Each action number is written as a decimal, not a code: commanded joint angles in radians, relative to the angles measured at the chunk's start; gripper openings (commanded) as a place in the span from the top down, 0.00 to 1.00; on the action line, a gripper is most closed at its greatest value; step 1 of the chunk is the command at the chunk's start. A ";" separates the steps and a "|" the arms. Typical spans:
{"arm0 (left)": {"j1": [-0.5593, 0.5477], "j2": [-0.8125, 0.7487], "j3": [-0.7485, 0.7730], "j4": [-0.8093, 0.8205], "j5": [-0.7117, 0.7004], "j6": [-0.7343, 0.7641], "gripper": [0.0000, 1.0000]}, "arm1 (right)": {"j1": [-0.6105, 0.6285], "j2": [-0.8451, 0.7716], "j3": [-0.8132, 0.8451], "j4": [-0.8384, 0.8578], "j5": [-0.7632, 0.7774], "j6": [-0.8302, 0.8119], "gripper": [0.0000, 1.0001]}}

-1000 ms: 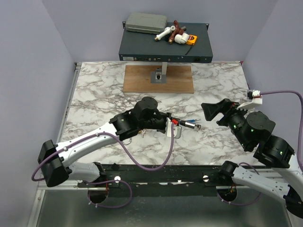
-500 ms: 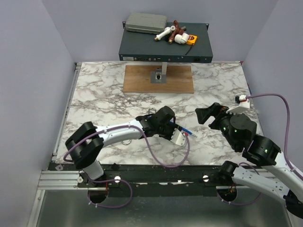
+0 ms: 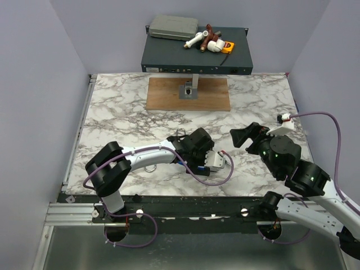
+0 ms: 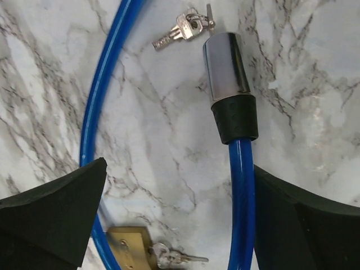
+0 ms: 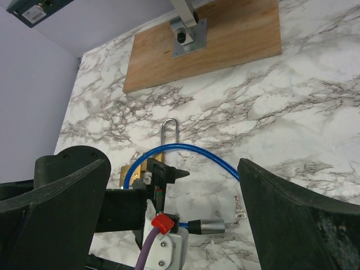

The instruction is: Unlock with the key

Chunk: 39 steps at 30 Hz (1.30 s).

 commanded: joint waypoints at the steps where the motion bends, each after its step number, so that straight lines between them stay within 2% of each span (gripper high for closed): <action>1: -0.006 -0.069 -0.075 -0.052 0.003 -0.095 0.01 | 0.006 0.011 -0.025 0.038 -0.020 0.031 0.00; 7: -0.006 -0.074 -0.133 -0.013 -0.073 -0.108 0.02 | 0.005 0.006 -0.036 0.049 -0.039 0.047 0.00; 12: 0.009 -0.098 -0.090 -0.112 -0.030 -0.149 0.02 | 0.006 0.018 -0.040 0.040 -0.036 0.032 0.00; 15: 0.028 -0.142 -0.042 -0.218 0.041 -0.208 0.02 | 0.006 0.026 -0.042 0.047 -0.036 0.006 0.00; 18: 0.028 -0.149 0.045 -0.401 0.106 -0.214 0.02 | 0.006 0.043 -0.035 0.053 -0.020 -0.020 0.00; 22: 0.029 -0.151 0.156 -0.634 0.095 -0.202 0.01 | 0.005 0.082 -0.012 0.067 -0.004 -0.051 0.00; 26: 0.069 -0.227 0.188 -0.752 0.068 -0.182 0.01 | 0.005 0.127 0.000 0.101 0.005 -0.084 0.00; 29: 0.203 -0.362 0.216 -0.745 0.068 -0.206 0.02 | 0.006 0.158 -0.002 0.136 0.035 -0.105 0.00; 34: 0.582 -0.583 0.280 -0.644 0.130 -0.278 0.01 | 0.003 0.192 -0.058 0.251 0.081 -0.175 0.00; 37: 0.825 -0.703 0.212 -0.555 0.206 -0.286 0.01 | -0.003 0.222 -0.116 0.350 0.103 -0.219 0.00; 39: 0.969 -0.771 0.110 -0.456 0.253 -0.305 0.02 | -0.017 0.236 -0.176 0.444 0.138 -0.257 0.00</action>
